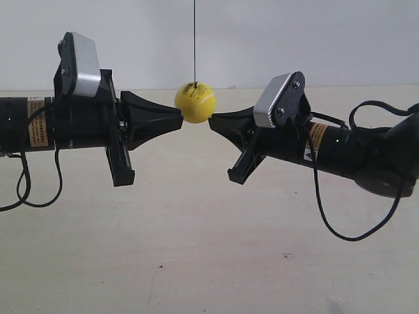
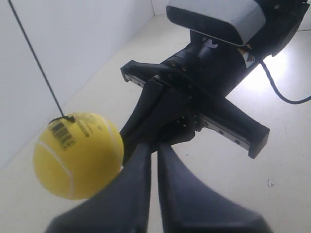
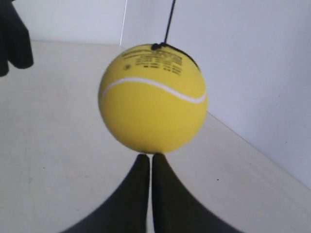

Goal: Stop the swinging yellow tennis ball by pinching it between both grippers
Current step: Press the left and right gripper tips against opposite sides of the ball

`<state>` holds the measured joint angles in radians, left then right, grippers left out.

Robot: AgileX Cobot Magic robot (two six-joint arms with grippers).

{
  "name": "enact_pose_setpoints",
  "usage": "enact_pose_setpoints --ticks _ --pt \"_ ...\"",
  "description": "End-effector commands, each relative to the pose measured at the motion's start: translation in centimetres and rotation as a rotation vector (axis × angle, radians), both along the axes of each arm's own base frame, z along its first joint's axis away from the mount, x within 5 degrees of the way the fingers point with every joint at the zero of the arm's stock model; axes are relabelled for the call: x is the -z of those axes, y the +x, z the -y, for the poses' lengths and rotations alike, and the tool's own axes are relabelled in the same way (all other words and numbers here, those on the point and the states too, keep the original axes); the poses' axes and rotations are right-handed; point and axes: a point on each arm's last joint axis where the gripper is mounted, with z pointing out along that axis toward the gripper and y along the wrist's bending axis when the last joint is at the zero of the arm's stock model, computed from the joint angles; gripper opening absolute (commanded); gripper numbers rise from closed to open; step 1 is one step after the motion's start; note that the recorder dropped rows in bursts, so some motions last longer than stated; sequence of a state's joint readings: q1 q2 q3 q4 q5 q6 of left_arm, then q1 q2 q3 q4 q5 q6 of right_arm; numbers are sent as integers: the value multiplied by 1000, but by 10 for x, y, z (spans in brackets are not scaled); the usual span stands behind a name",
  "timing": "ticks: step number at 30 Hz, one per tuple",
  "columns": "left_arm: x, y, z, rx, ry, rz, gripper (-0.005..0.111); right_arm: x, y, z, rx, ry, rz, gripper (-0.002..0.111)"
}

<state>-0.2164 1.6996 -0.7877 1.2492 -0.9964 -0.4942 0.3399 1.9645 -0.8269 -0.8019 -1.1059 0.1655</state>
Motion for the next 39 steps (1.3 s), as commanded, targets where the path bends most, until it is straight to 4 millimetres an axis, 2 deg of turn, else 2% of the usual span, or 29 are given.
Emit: enact_pose_setpoints --ticks 1,8,16,25,32,39 --pt "-1 0 1 3 -1 -5 5 -1 0 -1 -13 -2 28 0" --pt "-1 0 1 4 0 -2 5 -2 1 1 5 1 37 0" --pt "-1 0 1 3 2 -2 5 1 9 15 69 -16 16 0" --pt "2 2 0 -17 27 -5 5 3 9 16 77 -44 3 0" --pt "2 2 0 -17 27 -5 5 6 15 29 109 -60 -42 0" --pt "2 2 0 -17 27 -5 5 -3 6 24 -11 28 -3 0"
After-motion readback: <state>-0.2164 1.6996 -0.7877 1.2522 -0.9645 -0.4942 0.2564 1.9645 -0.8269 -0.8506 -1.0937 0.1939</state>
